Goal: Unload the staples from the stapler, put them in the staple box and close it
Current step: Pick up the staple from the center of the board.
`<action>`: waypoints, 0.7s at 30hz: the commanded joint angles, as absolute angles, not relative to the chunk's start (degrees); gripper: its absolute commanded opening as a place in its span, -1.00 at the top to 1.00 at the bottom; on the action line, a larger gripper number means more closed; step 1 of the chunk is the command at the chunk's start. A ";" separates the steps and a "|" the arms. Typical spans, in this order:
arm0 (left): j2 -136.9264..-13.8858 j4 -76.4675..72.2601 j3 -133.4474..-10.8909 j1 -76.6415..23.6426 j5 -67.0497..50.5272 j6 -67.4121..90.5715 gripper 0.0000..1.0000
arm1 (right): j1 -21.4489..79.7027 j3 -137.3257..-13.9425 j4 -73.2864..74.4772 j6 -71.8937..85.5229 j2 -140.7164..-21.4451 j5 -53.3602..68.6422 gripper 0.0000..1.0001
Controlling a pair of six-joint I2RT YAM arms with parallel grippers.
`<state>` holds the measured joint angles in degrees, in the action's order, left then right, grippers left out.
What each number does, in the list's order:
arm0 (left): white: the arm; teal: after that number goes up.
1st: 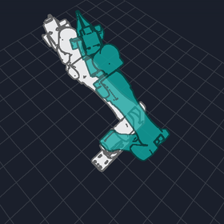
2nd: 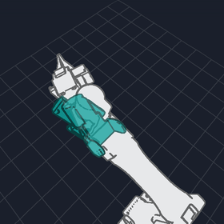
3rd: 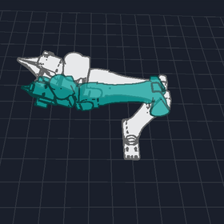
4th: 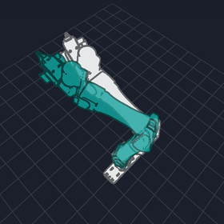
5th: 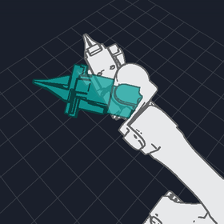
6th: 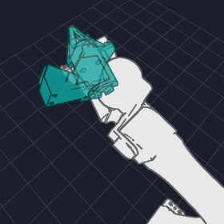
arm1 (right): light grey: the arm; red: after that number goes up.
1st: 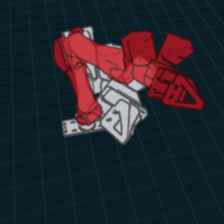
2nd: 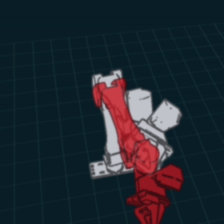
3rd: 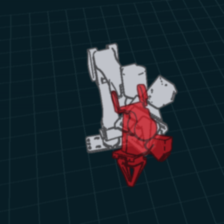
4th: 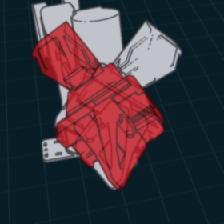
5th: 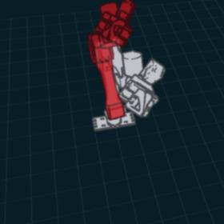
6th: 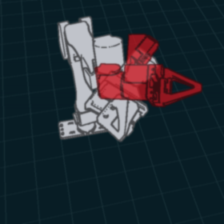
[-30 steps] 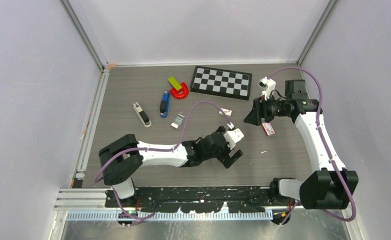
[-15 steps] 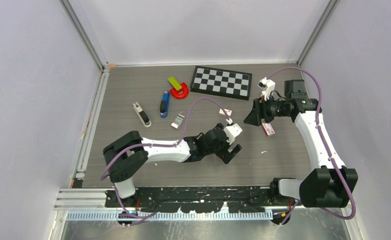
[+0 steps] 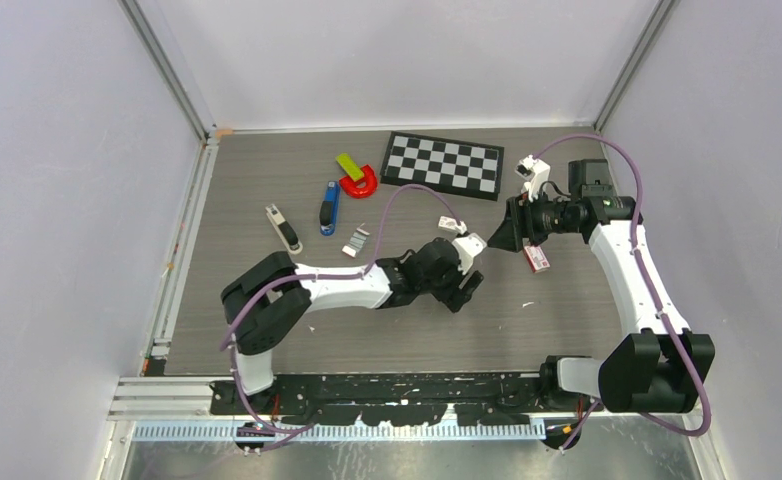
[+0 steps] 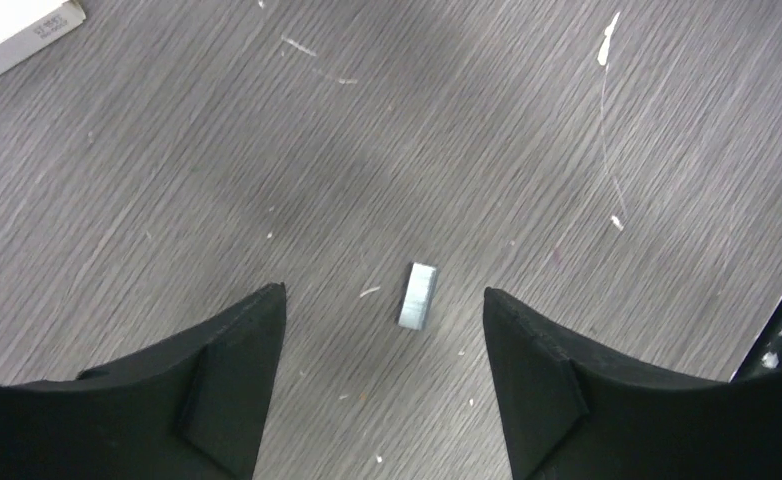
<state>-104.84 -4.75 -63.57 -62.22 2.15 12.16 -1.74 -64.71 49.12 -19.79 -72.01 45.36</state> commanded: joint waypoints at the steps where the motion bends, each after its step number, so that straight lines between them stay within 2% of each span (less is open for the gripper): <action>1: -106.72 -0.66 -68.23 -62.13 0.97 12.73 -0.37 | -2.11 -66.61 49.19 -20.59 -71.84 46.65 -0.30; 3: -107.53 -0.21 -68.87 -62.12 0.55 12.74 -0.19 | -2.11 -66.59 49.30 -20.69 -72.02 46.61 -0.31; 5: -108.15 0.55 -69.44 -62.09 0.27 12.68 -0.11 | -2.17 -66.70 49.49 -20.80 -72.20 46.65 -0.31; 21: -110.73 2.64 -70.67 -63.65 -1.41 10.72 0.02 | -2.29 -67.24 50.50 -21.08 -73.28 47.25 -0.31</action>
